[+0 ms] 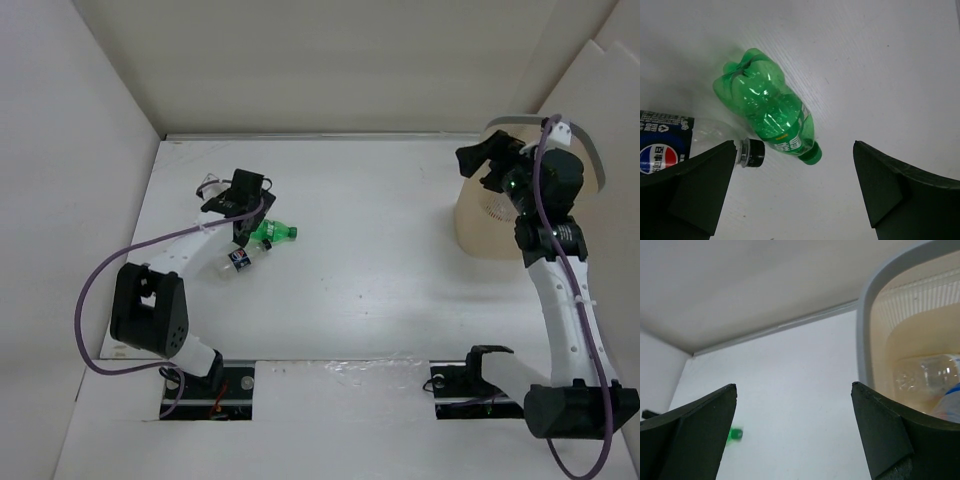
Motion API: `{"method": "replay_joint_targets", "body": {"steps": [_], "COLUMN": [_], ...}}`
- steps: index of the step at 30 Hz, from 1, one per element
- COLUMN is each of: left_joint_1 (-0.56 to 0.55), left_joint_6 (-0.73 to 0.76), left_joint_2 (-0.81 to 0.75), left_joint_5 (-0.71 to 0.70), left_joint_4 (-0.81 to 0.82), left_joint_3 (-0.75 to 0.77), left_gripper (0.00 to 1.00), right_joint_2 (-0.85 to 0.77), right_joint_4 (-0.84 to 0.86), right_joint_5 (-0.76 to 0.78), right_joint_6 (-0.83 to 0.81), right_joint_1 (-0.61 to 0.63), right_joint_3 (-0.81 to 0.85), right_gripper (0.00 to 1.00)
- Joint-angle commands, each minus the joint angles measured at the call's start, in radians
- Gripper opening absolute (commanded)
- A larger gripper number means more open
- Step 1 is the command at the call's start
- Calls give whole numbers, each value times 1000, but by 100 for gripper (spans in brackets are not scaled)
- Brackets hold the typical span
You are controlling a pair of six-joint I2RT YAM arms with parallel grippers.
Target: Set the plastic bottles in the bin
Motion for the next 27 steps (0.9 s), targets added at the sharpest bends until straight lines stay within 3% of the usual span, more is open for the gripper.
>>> {"method": "replay_joint_targets", "body": {"steps": [1,13,17,18,21,22,27], "left_joint_1": [15,67,87,87,87,87,87], "left_joint_6": [-65,-56,-34,-22,0,0,37], "left_joint_2": [15,198,242,267,325,339,361], "left_joint_5": [-38,-29,-8,-8,12,12,66], "left_joint_4": [96,167,211,220,221,221,253], "left_joint_3": [10,-1,-1,13,53,74,106], "left_gripper": [100,97,74,63,52,36,0], "right_joint_2": [-33,-42,-42,-42,-42,-42,-22], "right_joint_4": [87,87,87,87,87,87,156], "right_joint_5": [-7,66,100,100,111,111,-59], "right_joint_6": [-43,-52,-52,-61,-61,-61,-125], "right_joint_1": [58,174,217,232,256,265,340], "right_joint_3": [-8,2,2,2,-8,-8,-67], "right_gripper": [100,100,100,100,100,100,100]}}
